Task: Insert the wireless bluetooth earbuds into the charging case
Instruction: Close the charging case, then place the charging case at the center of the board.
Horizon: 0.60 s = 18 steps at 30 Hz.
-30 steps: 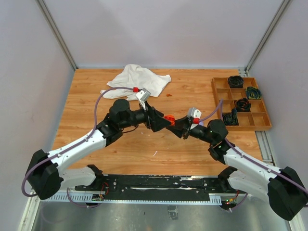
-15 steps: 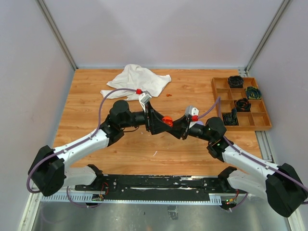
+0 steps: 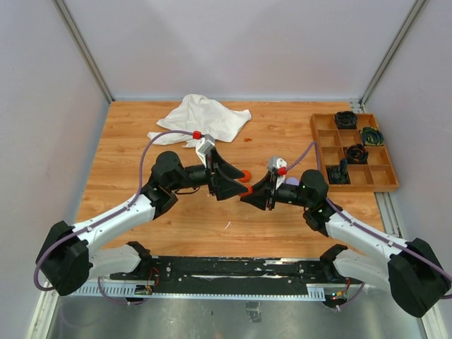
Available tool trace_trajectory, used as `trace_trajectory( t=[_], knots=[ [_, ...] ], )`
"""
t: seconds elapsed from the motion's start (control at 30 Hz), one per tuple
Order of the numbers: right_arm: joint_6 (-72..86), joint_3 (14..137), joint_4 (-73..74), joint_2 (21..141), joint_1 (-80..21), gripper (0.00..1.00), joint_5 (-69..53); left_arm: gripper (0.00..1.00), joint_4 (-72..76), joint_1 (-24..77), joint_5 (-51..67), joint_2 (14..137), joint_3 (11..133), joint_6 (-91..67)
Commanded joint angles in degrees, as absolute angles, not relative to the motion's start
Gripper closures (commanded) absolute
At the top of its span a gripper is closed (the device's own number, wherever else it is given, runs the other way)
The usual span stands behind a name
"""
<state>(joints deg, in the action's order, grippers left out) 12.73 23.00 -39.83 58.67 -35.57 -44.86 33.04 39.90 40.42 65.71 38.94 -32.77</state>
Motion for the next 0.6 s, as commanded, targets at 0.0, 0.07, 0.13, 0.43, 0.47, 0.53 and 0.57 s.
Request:
trace_trajectory(
  t=[0.0,0.07,0.13,0.43,0.47,0.53,0.57],
  knots=[
    [14.1,26.1,-30.3,57.4,-32.3,0.99,-43.8,0.2,29.9,39.0,35.4,62.8,37.8,-31.0],
    [14.1,26.8,-24.6,56.6,-31.5,0.99,-41.5,0.18,25.1,38.9,30.2,61.4,37.8,-29.3],
    [14.3,27.0,-19.5,55.9,-30.3,0.99,-39.2,0.17,19.6,38.9,23.3,59.9,37.9,-28.0],
    [18.5,26.0,-3.3,57.1,-18.5,0.99,-34.2,0.09,-1.1,38.8,-4.1,52.4,38.4,-25.2],
    [18.6,26.0,-2.1,57.7,-17.2,0.99,-33.8,0.07,-2.9,38.8,-6.4,51.7,38.4,-25.3],
    [19.0,26.3,0.1,59.2,-14.4,0.99,-33.0,0.01,-5.8,38.8,-9.8,50.1,38.3,-25.5],
    [19.4,26.4,0.8,60.2,-13.0,0.99,-32.9,0.01,-6.8,38.8,-11.3,49.3,38.1,-25.5]
  ],
)
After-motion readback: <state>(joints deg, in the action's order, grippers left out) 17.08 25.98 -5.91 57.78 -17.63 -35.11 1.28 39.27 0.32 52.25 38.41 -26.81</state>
